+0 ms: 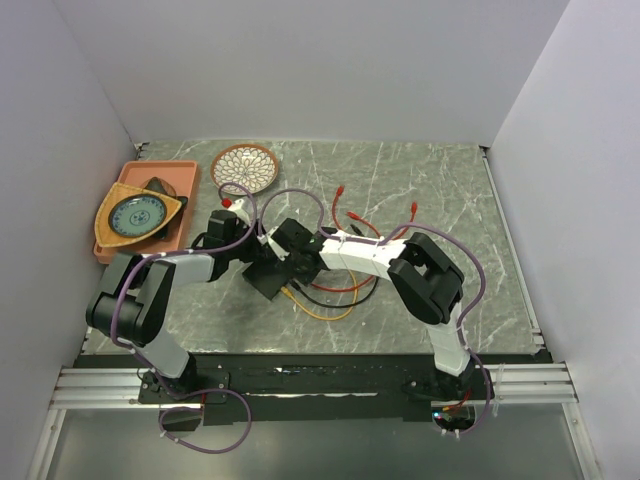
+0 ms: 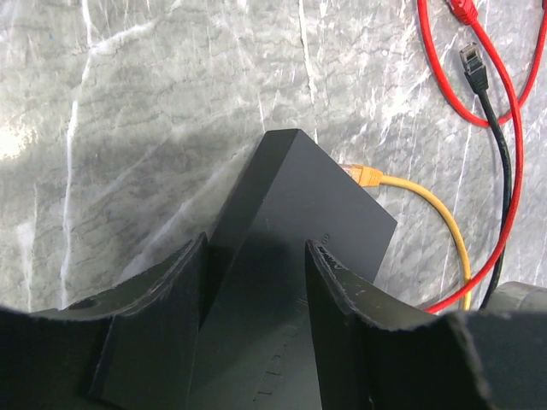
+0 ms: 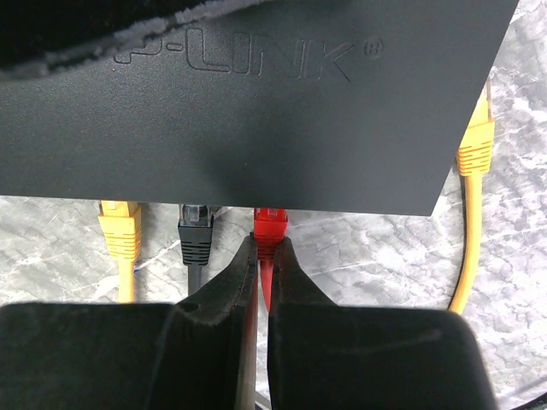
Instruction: Insert the plug into the switch port
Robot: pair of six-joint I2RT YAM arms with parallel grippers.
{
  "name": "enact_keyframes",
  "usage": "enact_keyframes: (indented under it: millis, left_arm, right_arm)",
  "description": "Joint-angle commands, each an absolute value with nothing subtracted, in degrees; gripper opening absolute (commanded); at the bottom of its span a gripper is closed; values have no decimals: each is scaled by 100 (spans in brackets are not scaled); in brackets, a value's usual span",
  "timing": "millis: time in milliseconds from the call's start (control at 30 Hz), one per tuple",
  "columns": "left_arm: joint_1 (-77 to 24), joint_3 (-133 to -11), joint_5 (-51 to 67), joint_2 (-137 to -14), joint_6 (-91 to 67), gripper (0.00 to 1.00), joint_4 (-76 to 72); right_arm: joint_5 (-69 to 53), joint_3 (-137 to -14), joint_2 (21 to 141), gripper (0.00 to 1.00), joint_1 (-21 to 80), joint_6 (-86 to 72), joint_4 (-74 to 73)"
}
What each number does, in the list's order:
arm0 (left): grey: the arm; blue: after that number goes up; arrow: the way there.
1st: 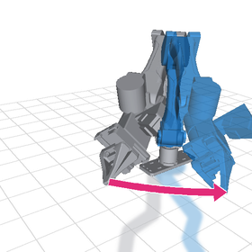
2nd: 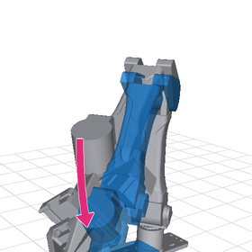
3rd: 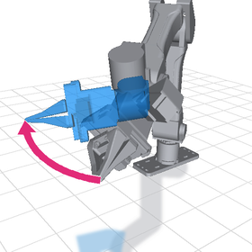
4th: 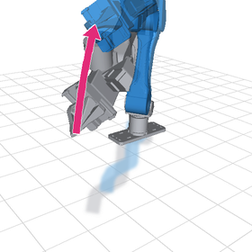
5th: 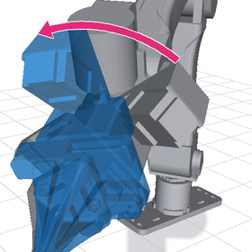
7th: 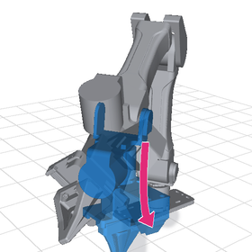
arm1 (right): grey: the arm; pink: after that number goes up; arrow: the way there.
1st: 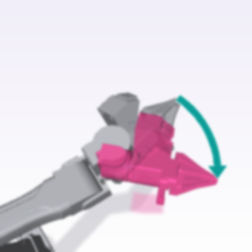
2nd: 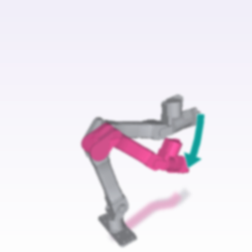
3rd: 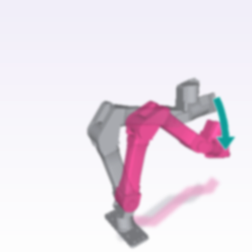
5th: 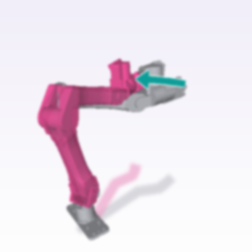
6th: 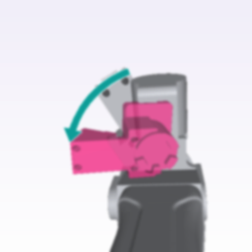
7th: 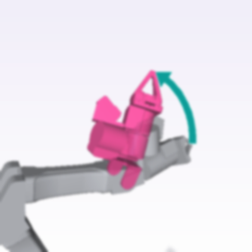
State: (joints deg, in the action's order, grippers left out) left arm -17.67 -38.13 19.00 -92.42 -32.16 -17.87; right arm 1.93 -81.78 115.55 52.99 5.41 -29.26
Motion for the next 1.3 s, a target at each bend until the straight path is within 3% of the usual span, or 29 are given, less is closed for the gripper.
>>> enact_keyframes:
  millis: [0, 367, 900, 1267]
  left_arm:
    - [-2540, -3647, 3744, -9325, -3876, 46, -1784]
    - [-2698, -3612, 3779, -9606, -3938, 40, -1793]
    - [-3076, -3604, 4122, -9475, -3990, 40, -1924]
    - [-3111, -3709, 3314, -9159, -3911, 47, -1380]
  right_arm:
    - [104, -8956, 11505, 0, 5326, 413, -18]
    - [281, -8613, 11197, 0, 5300, 281, 510]
    - [-123, -9079, 11487, 0, 5282, 123, 27]
    - [-255, -8561, 11268, 2, 5282, 114, -308]
